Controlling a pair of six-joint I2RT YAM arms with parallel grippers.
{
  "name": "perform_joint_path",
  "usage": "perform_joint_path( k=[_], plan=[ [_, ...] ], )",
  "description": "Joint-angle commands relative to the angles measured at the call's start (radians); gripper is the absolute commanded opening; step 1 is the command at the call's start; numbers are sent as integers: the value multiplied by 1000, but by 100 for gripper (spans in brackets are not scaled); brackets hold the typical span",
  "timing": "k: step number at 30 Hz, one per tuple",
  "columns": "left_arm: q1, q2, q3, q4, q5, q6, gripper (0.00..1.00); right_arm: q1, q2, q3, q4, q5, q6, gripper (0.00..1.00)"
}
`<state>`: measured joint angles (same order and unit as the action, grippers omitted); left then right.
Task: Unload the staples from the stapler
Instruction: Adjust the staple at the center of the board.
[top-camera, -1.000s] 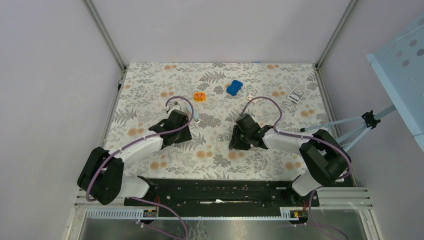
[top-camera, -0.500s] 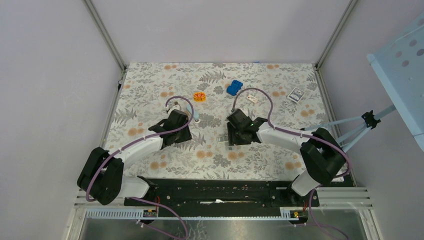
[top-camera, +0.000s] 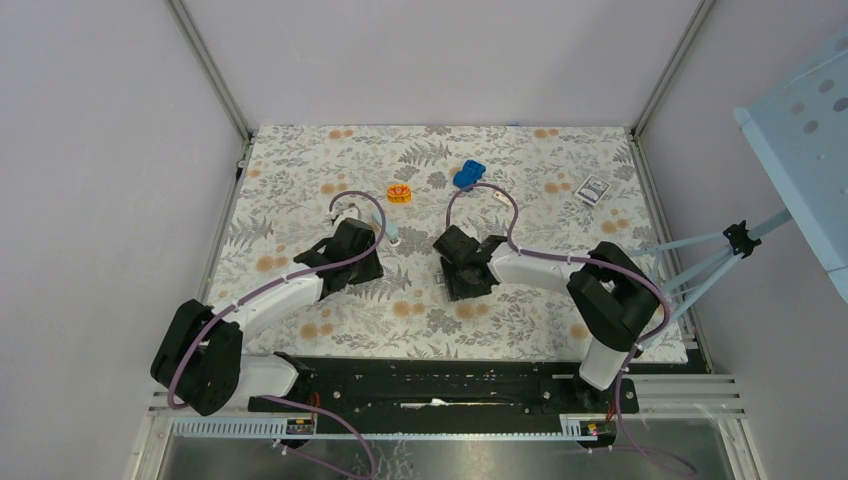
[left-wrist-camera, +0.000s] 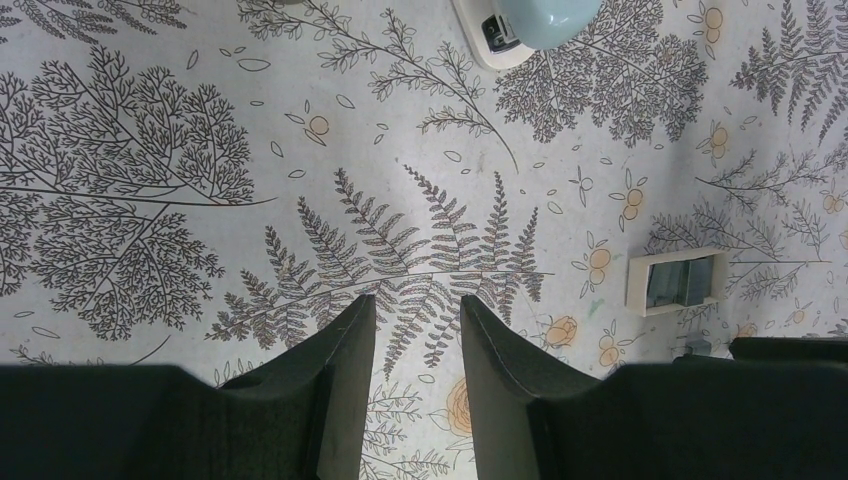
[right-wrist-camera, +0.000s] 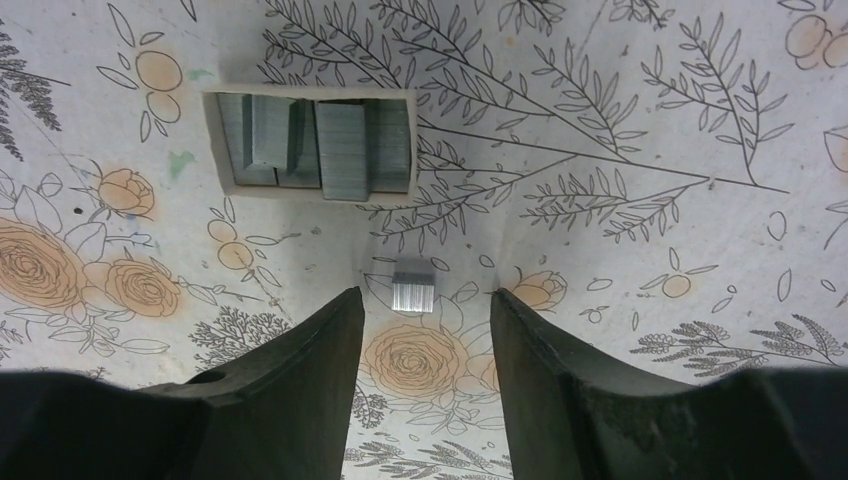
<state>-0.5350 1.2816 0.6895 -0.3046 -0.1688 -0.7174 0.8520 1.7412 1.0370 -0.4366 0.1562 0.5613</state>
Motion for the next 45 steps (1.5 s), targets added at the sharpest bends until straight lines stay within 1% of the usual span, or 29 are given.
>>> perform_joint_path(
  k=[1,4,6,9,12,15,20,22,23,26,28,32,39,45],
  plan=[
    [6,-34,5,33,-26,16,41,17,27,48,-28,13,-5,56],
    [6,-30,4,36,-25,16,41,25,37,59,-34,12,-6,52],
    [6,-27,5,36,-23,16,41,29,43,64,-44,23,-3,47],
    [6,-27,0,36,-21,17,41,33,46,63,-55,43,6,36],
    [6,-30,-1,36,-21,20,41,33,44,61,-60,53,12,29],
    [6,-30,-4,36,-21,21,41,33,37,60,-58,62,19,25],
    [6,-30,2,33,-20,22,41,33,15,60,-42,65,30,22],
    [6,-32,5,30,-19,22,41,33,1,60,-34,61,31,22],
    [6,-32,5,29,-20,22,41,33,-9,60,-28,56,29,25],
    [6,-38,9,23,-20,22,41,33,-46,57,-18,54,36,40],
    [6,-48,9,19,-17,22,41,32,-71,57,-19,64,45,45],
    [6,-89,-8,4,-23,19,41,33,-86,64,-37,66,58,46],
    [6,-193,-49,-19,-42,22,43,32,-43,90,-82,61,62,46],
    [6,-188,-51,-21,-45,42,43,32,30,140,-108,65,29,48]
  ],
)
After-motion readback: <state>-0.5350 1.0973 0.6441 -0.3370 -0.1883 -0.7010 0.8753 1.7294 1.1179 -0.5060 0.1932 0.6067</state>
